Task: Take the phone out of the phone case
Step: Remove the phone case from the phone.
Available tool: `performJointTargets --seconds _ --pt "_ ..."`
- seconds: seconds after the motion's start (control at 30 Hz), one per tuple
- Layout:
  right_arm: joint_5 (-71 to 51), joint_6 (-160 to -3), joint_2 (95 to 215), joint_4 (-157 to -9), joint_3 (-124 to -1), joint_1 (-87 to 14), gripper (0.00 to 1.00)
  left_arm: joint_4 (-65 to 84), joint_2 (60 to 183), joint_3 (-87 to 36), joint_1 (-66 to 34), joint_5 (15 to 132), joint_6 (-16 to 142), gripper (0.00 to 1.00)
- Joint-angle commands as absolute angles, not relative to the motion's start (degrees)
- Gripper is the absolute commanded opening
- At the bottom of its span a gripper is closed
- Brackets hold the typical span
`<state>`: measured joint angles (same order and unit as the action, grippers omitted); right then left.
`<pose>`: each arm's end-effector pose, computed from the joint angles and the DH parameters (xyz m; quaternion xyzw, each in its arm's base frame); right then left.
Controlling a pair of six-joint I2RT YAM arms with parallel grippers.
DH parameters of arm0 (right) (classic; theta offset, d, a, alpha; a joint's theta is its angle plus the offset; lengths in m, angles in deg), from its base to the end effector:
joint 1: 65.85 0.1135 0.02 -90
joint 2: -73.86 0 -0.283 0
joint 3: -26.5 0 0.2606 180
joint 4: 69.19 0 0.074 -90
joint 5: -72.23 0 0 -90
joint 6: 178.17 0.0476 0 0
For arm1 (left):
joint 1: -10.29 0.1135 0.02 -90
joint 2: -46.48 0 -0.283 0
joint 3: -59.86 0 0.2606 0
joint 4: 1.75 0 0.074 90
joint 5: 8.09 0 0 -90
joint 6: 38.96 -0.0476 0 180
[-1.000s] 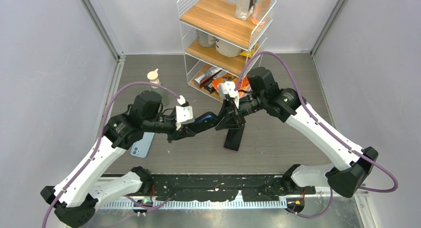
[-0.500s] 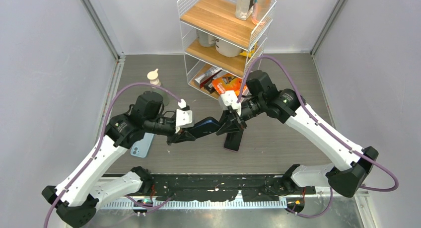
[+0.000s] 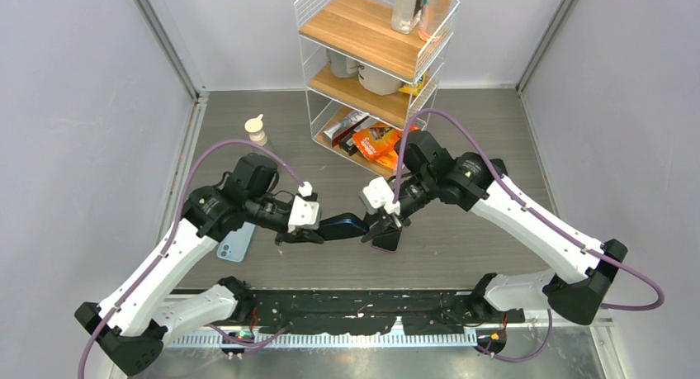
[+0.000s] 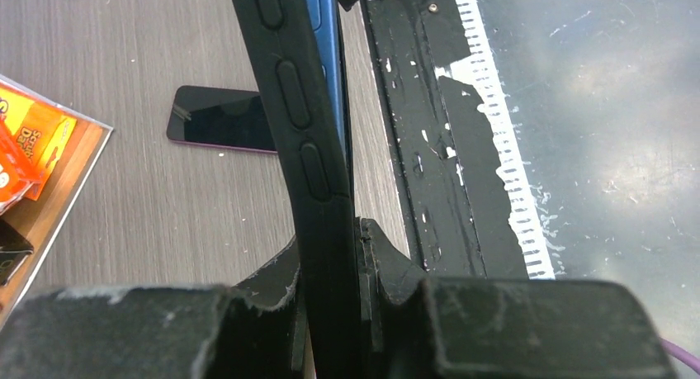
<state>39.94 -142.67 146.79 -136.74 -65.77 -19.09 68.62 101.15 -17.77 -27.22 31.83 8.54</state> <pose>0.1413 0.2090 0.3962 -0.7417 0.3860 0.4287 0.3421 0.1103 -0.1307 0.3691 0.6604 0.5478 -0.3797 0.3459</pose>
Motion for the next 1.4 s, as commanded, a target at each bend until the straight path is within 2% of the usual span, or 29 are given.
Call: performJointTargets --seconds 0.0,1.03,1.37 --pt "38.5 -145.0 146.5 -138.8 -68.8 -19.1 0.06 75.5 100.7 -17.3 -28.7 22.9 -1.3 0.00" --pt "29.5 -148.1 146.6 -140.0 -69.3 -14.2 0.06 73.7 103.2 -11.8 -33.3 27.2 -3.6 0.00" --pt "25.1 -140.4 146.1 -134.7 -67.8 -14.2 0.05 72.9 103.6 -11.1 -33.7 28.0 -3.6 0.00"
